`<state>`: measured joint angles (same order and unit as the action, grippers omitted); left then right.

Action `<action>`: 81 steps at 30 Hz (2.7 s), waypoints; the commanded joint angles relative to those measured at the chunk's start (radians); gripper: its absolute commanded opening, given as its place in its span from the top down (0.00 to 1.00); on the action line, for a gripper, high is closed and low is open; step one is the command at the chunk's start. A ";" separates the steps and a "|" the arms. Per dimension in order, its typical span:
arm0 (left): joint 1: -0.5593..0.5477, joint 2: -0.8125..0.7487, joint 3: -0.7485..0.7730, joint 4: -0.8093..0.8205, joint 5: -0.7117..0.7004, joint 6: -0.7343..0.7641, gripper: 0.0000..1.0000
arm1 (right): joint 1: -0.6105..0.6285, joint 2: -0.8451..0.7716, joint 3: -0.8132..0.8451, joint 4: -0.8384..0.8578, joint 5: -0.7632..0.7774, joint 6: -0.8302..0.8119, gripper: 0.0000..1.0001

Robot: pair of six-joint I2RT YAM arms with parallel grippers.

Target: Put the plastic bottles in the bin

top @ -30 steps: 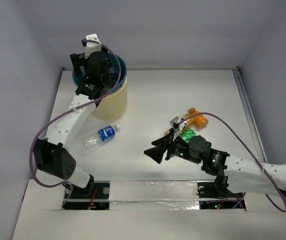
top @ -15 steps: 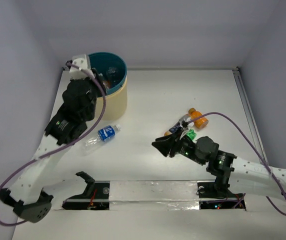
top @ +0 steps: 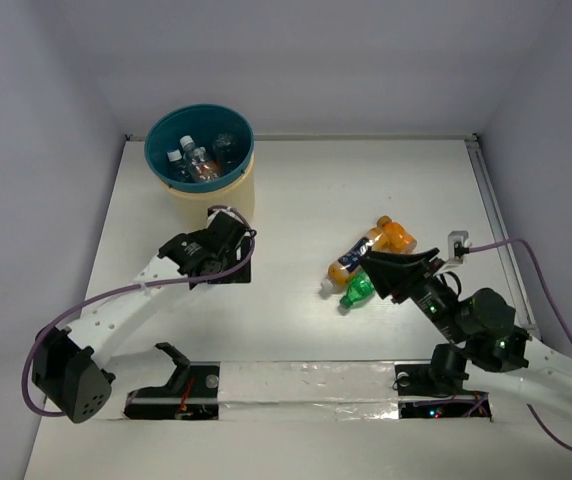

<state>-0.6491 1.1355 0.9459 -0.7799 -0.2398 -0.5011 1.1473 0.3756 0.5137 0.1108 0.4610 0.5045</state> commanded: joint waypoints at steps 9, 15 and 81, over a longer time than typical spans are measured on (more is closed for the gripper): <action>-0.044 0.134 0.076 -0.010 -0.111 -0.028 0.12 | 0.008 -0.171 0.048 -0.186 0.065 -0.020 0.30; -0.044 0.274 0.100 -0.044 -0.231 0.044 0.10 | 0.008 -0.227 0.068 -0.243 0.057 -0.024 0.30; -0.199 -0.061 0.013 0.432 0.000 0.125 0.71 | -0.182 0.357 0.146 -0.835 0.153 0.634 0.21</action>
<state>-0.8444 1.1908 0.9680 -0.4477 -0.3126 -0.3496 1.0821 0.6891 0.5999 -0.7341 0.6300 1.1416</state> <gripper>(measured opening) 0.654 0.781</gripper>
